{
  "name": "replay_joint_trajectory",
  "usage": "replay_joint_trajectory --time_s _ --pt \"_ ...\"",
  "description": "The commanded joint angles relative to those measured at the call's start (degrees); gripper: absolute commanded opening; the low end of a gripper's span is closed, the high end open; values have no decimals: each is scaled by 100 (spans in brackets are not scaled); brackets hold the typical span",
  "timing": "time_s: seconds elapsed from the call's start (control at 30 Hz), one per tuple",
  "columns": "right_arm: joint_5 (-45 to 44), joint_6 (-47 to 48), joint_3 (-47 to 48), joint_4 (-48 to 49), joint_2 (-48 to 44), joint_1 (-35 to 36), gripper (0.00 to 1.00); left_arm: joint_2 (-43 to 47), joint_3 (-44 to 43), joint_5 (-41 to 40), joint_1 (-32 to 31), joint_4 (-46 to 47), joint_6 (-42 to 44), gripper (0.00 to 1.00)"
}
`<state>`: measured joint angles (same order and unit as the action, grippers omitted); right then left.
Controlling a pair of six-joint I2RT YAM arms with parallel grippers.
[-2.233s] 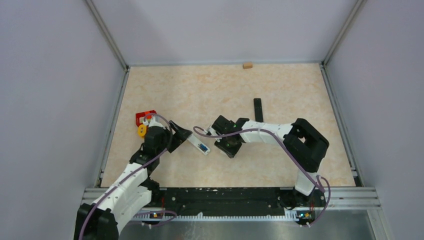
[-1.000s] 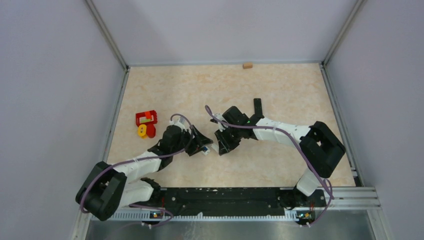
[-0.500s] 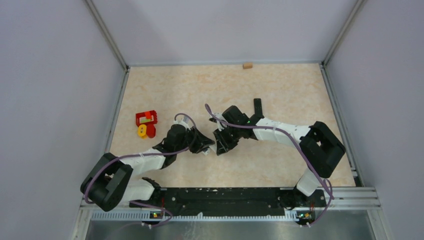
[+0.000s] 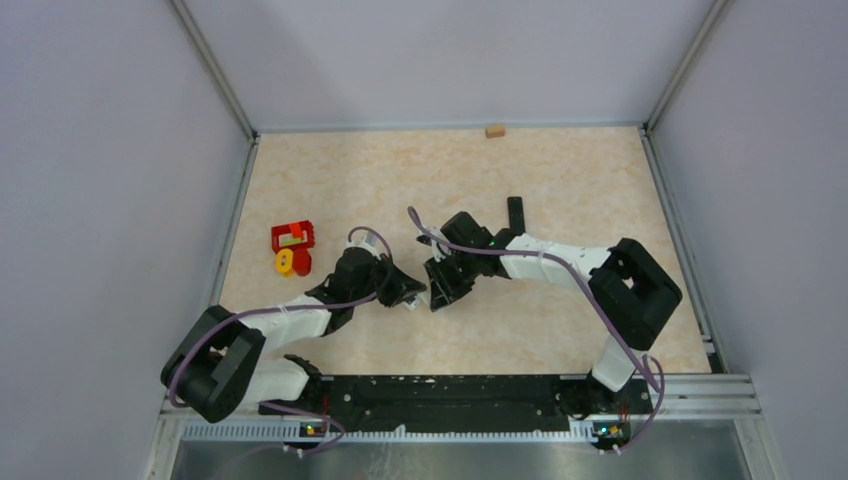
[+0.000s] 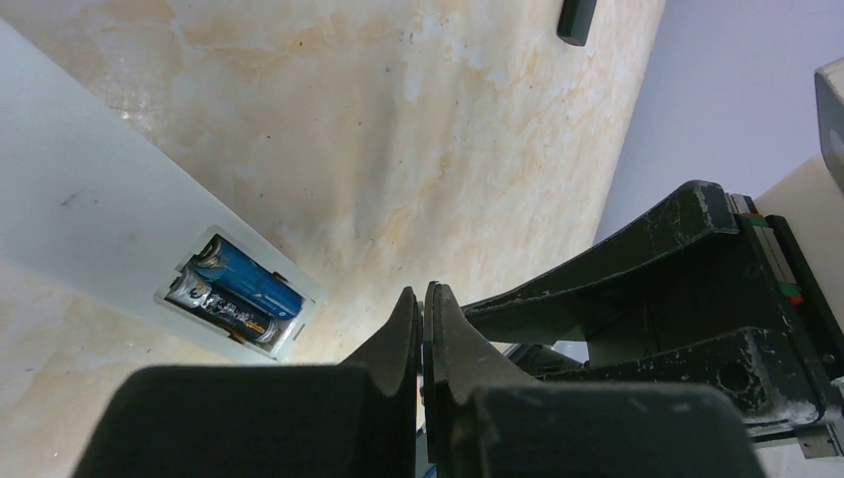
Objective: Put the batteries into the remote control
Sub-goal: Pick up the battery cover at the center of the board.
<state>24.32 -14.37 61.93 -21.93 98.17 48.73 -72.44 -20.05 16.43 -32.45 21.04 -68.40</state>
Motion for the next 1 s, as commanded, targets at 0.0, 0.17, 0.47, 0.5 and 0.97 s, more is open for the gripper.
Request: replay_joint_trajectory --time_s 0.0,0.17,0.47,0.5,0.97 --pt "-110 -154 283 308 114 41 30 78 -345 17 -27 -180 30 0" --pt "-271 -100 -92 679 -385 42 57 243 -691 -165 -29 -995 -46 0" --pt "-1580 536 -1357 2035 -2345 604 61 415 -1661 -149 321 -3146 -351 0" --pt "-1780 683 -1525 2202 -2603 740 61 423 -1759 -38 397 -3268 -345 0" --pt "-2325 3457 -2924 4244 -3890 1680 59 280 -2648 1570 907 -4329 -126 0"
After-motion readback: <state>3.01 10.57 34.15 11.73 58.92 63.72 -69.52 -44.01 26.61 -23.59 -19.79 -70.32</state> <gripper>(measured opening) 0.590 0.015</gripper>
